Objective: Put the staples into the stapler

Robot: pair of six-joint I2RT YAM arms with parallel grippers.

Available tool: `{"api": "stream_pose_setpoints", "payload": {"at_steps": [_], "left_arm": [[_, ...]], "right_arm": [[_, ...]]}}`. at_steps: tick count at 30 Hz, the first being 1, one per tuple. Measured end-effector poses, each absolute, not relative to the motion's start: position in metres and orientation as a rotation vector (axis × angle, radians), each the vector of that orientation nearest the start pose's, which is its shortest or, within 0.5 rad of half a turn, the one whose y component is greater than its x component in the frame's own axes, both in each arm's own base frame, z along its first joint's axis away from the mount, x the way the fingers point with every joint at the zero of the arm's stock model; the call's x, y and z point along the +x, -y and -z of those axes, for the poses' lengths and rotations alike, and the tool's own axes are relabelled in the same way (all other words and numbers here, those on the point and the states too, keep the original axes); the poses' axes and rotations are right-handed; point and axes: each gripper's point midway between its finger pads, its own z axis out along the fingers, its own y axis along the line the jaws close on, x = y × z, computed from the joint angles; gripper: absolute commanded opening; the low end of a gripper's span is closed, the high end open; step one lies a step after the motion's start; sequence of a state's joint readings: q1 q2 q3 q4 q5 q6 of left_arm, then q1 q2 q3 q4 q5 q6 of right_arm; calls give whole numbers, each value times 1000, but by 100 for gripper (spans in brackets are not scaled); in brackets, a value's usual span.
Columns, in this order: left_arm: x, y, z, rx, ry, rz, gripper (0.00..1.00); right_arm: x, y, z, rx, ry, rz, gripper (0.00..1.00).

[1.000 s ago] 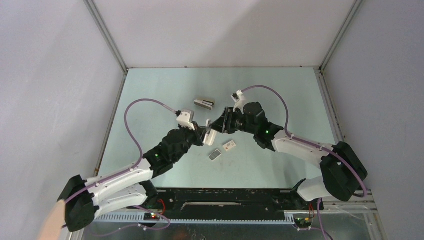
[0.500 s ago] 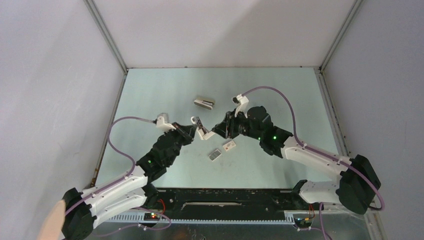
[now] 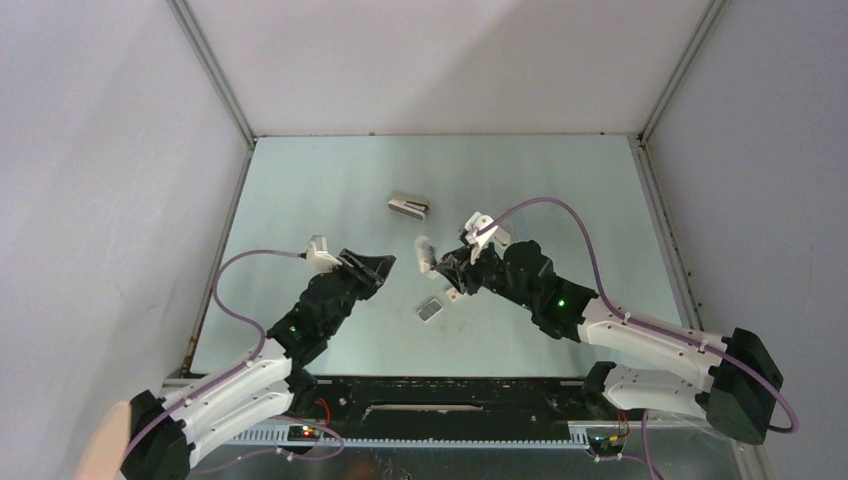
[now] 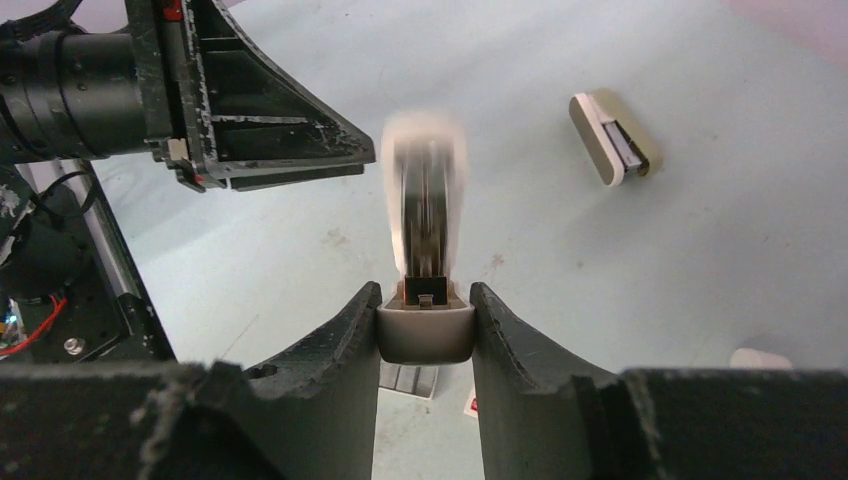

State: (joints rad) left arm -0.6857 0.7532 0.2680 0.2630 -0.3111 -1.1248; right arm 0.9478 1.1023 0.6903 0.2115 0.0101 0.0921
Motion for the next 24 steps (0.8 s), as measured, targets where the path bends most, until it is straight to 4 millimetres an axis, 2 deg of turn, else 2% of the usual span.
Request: {"api": "stream_pose_setpoints", "payload": {"at_steps": [4,6,8,11,13,16,19,24], "left_arm": [[249,177,-161,-564,-1809,936,67],[247,174,-168,-487,-1819,885,75],[247,173,-188,-378,-1810,836,81],[245,181,-231,-177,-1765,812,87],[242,191,-252,-41,-1747,817,88],[239,210,-272,137,-1732,842,88],[235,233,-274,303,-1760,871,86],[219,267,-254,517,-1857,869,81]], "right_arm": [[226,-308,-219,-808,-1635,-704,0],[226,-304,-219,-841,-1620,-685,0],[225,-300,-218,-877,-1611,-670,0],[220,-296,-217,-940,-1594,-661,0],[216,-294,-214,-986,-1588,-670,0],[209,-293,-207,-1049,-1592,-684,0],[201,-291,-197,-1115,-1613,-691,0],[200,-286,-192,-1151,-1645,-679,0]]}}
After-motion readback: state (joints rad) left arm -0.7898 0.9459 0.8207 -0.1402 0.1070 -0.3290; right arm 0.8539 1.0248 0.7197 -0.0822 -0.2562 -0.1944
